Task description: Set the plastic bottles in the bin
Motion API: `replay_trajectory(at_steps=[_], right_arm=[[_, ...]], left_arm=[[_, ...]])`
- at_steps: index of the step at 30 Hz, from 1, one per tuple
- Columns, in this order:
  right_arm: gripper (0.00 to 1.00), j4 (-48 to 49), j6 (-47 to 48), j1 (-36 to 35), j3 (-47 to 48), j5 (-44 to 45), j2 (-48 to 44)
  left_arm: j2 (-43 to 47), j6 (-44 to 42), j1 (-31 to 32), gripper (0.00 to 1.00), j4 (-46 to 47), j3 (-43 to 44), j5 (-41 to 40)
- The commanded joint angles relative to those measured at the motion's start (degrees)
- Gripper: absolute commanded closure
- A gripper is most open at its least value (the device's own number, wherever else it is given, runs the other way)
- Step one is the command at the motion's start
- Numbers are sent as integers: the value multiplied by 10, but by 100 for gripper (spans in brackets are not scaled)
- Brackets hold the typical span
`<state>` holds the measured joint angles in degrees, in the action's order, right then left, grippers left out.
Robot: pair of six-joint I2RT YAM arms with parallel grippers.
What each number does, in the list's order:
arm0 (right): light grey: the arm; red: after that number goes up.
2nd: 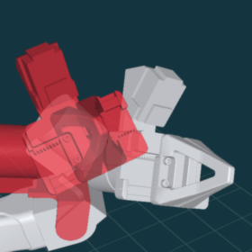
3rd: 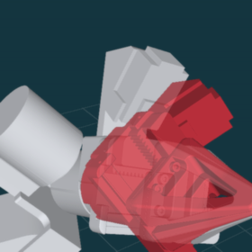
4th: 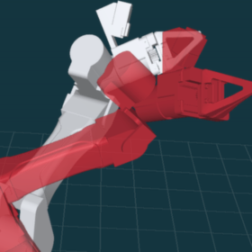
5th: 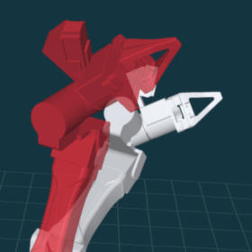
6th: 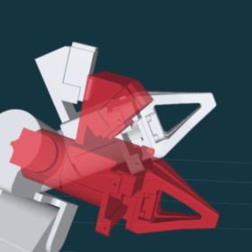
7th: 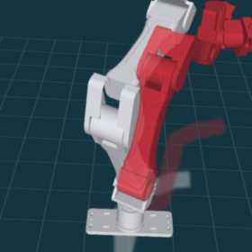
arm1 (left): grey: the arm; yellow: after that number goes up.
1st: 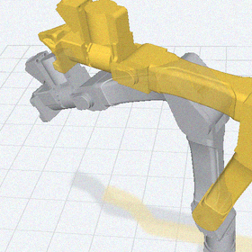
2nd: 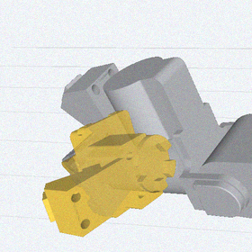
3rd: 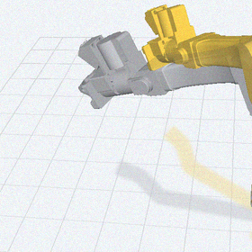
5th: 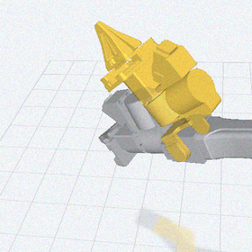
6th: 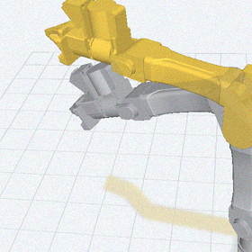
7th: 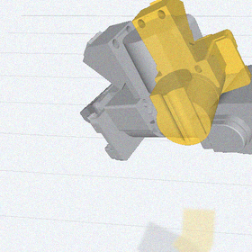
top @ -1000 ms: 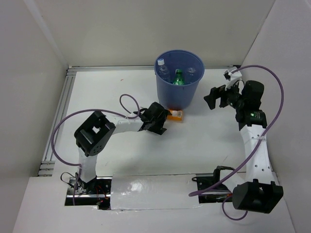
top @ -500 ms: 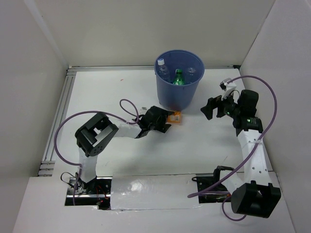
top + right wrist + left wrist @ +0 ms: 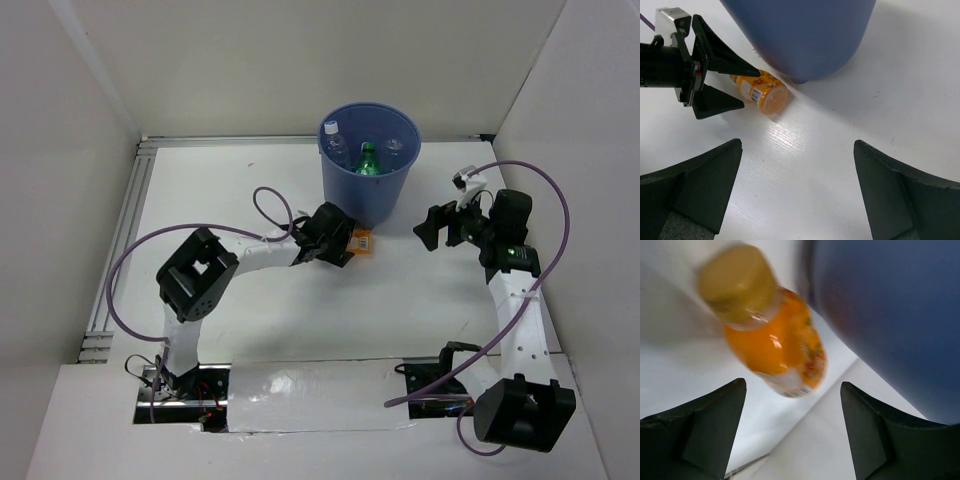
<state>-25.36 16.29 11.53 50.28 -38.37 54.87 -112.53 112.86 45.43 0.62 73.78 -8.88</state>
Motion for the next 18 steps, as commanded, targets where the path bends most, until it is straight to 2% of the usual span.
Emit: replay_trajectory(at_steps=[1, 6, 8, 9, 11, 12, 14, 15, 16, 17, 18], right_arm=[[1, 7, -5, 4, -5, -13, -12], [1, 7, -5, 4, -11, -13, -12], [1, 7, -10, 4, -11, -13, -12], [1, 7, -10, 4, -11, -13, -12], [1, 7, -10, 4, -16, -13, -17], [1, 7, -10, 4, -16, -13, -17], [1, 7, -10, 4, -22, -13, -17], [1, 1, -5, 4, -22, -13, -17], [1, 1, -5, 4, -22, -18, -17], [1, -6, 7, 9, -22, -24, -23], [1, -6, 15, 10, -27, -29, -23]], left_arm=[[-22, 11, -7, 12, -73, 2, -7], [-41, 11, -12, 15, -80, 8, -7], [-50, 4, -17, 23, -75, 8, -7], [-57, -4, -17, 39, -65, 8, -7], [-57, -17, -17, 59, -38, -6, -2], [-46, -31, -17, 81, -10, -20, 4], [-29, -55, -23, 92, 12, -36, 11], [-15, -98, -23, 98, 40, -48, 11], [2, -125, -23, 100, 54, -74, 17], [46, -208, -23, 100, 74, -91, 31], [73, -248, -23, 100, 90, -107, 39]])
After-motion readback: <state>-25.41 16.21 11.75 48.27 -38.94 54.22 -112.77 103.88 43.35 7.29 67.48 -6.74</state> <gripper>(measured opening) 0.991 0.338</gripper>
